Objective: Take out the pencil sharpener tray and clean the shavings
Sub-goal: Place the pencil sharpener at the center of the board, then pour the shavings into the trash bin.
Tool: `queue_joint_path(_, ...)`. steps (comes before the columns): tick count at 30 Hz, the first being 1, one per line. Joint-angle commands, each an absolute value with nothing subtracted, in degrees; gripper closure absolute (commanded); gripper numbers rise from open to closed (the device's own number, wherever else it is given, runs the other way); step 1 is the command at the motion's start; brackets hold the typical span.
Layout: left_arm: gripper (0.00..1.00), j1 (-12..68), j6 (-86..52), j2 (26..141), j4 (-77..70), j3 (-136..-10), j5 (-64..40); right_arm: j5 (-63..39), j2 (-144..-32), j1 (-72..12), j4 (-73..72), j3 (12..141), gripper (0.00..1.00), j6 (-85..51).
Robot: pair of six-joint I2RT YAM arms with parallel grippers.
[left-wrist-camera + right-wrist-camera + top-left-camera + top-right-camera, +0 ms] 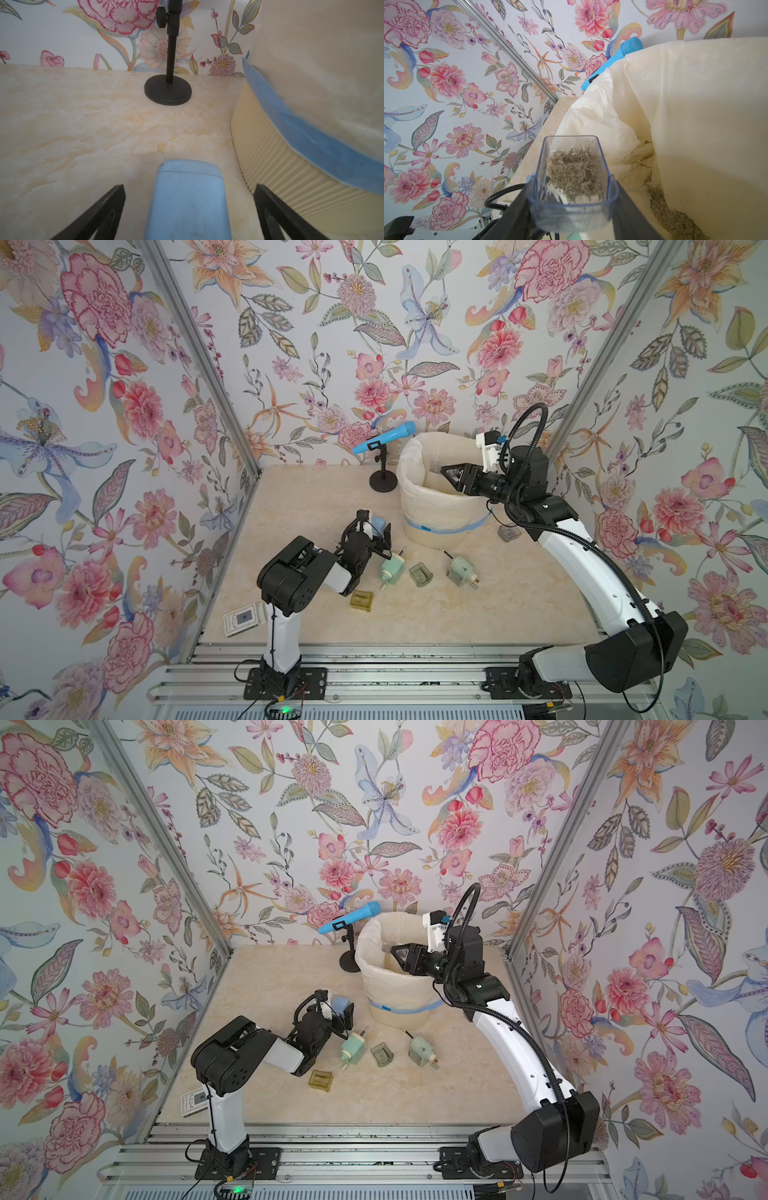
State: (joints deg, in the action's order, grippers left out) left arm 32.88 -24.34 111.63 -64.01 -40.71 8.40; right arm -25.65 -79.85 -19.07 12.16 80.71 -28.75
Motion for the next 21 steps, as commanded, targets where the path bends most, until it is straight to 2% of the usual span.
queue_joint_path(1, 0.0, 34.08, -22.06, 105.68, -61.61, -43.5, 10.24, -24.66, -80.07, -18.61, 9.62, 82.89, 0.55, -35.78)
queue_joint_path(12, 0.0, 34.1, -19.19, 93.51, -52.8, -42.34, 14.29, -26.92, -82.33, -17.89, -2.24, 86.1, 0.55, -68.92)
queue_joint_path(21, 0.0, 34.18, -21.89, 80.36, -49.07, -34.23, 15.88, -18.97, -82.28, -20.02, -14.9, 82.92, 0.56, -94.96)
